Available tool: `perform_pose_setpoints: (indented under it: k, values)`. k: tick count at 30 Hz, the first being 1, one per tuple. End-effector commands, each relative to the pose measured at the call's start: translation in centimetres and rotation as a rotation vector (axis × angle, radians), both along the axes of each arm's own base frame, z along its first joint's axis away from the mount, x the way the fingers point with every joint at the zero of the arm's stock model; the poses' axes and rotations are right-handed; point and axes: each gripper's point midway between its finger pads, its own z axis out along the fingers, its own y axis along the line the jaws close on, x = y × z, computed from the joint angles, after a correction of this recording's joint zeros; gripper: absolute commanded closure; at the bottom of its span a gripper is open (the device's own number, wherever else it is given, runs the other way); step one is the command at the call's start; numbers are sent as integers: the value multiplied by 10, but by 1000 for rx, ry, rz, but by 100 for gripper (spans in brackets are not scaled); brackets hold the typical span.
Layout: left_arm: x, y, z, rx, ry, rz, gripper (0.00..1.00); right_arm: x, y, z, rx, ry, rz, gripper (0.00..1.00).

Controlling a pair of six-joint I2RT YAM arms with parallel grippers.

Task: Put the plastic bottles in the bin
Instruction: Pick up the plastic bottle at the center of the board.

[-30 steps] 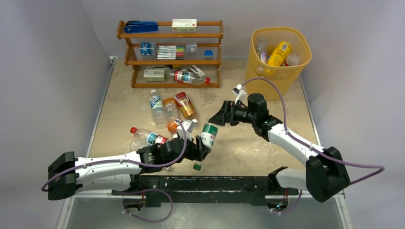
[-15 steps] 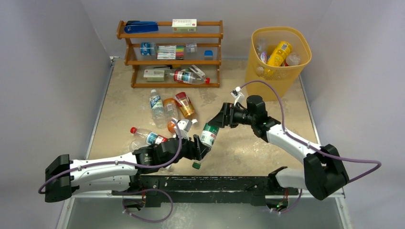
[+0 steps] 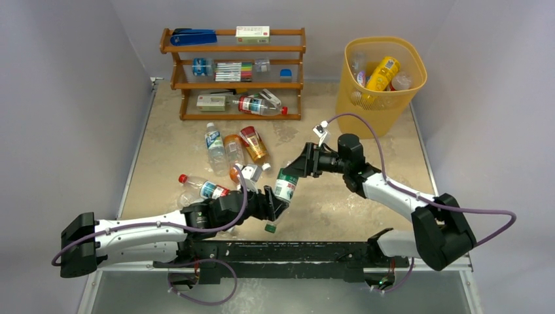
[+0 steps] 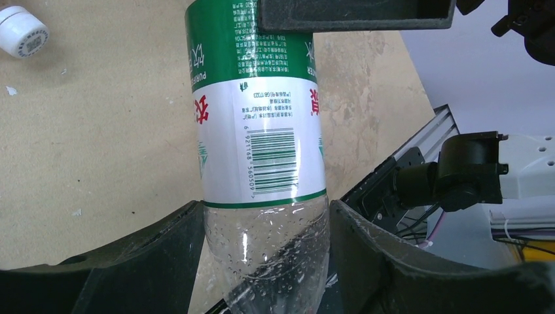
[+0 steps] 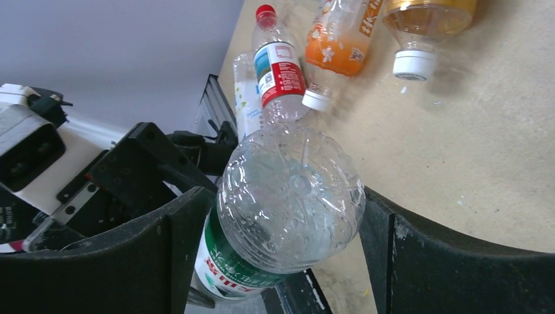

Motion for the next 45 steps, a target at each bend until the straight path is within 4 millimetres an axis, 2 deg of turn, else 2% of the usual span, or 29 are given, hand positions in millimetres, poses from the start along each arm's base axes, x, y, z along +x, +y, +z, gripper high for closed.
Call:
perform_pose_setpoints:
  k: [1, 8, 11, 16, 20, 23, 26, 29, 31, 36, 39, 42, 45]
  values:
    - [5, -3, 10, -34, -42, 16, 34, -9, 10, 20, 83, -40, 64, 17]
    - [9, 1, 2, -10, -44, 41, 33, -13, 17, 27, 107, -41, 87, 22]
    - [12, 4, 1, -2, -48, 59, 33, -13, 20, 23, 86, -34, 89, 13]
    - [13, 5, 0, 4, -50, 67, 34, -11, 25, 10, 29, -25, 86, 12]
    - [12, 5, 0, 4, -52, 65, 33, -10, 28, 9, 21, -28, 79, 19]
    - [11, 4, -3, 15, -45, 58, 32, -8, 28, 17, 31, -44, 65, 28]
    - [11, 7, -4, 25, -36, 65, 29, -3, 27, 26, 26, -64, 41, 33]
    - [12, 14, 3, 15, -37, 88, 25, -1, 24, 32, -4, -82, 29, 35]
    - [13, 21, 10, 14, -39, 108, 23, 1, 22, 39, -15, -89, 13, 35]
    - [18, 47, 33, 14, -54, 189, 20, 23, 13, 64, -77, -153, -55, 36]
    - [19, 60, 46, 4, -66, 222, 19, 41, 1, 80, -108, -188, -96, 36]
    - [19, 71, 58, -14, -75, 248, 18, 68, -22, 120, -125, -265, -165, 37]
    - [20, 81, 61, -16, -82, 273, 18, 98, -58, 161, -151, -337, -262, 37]
